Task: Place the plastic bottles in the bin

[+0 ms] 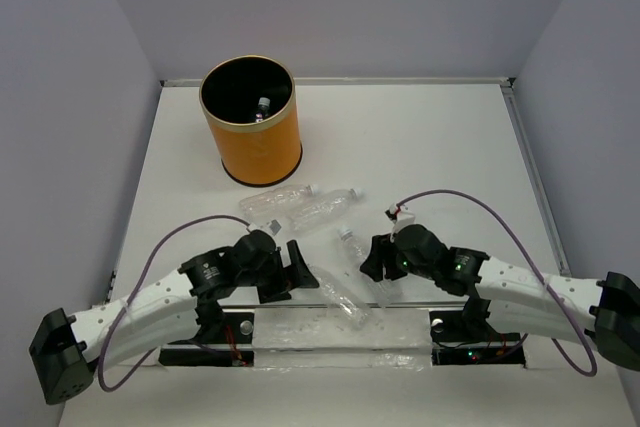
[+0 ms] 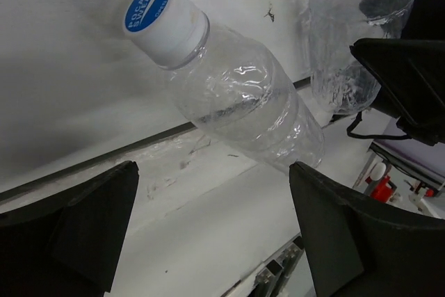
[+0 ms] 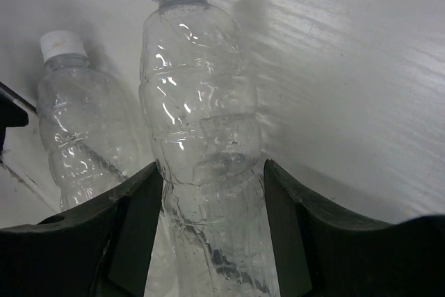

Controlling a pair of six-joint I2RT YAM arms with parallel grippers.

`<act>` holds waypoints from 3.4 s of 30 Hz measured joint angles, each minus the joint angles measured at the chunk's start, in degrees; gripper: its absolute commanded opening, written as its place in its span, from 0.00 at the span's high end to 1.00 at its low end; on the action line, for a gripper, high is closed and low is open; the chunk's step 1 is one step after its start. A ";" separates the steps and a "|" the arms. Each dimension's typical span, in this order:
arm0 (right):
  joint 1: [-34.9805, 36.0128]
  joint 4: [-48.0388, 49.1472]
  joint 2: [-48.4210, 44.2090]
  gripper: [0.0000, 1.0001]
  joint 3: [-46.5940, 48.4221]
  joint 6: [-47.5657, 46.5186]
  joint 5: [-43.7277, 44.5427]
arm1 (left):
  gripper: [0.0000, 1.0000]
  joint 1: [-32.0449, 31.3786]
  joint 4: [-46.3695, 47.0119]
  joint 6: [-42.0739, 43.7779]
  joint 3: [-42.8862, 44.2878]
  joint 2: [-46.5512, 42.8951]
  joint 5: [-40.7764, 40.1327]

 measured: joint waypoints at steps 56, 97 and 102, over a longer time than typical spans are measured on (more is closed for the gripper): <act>4.44 -6.78 -12.20 0.72 5.22 0.33 7.85 | 0.43 -4.17 3.43 19.76 38.53 17.66 -37.22; -3.76 5.75 19.04 0.76 44.30 -20.59 8.74 | 0.04 32.33 20.44 44.39 48.78 22.75 -37.83; -5.81 7.41 28.48 0.76 58.73 -23.23 5.86 | 0.04 32.33 17.64 41.86 35.76 8.15 -30.86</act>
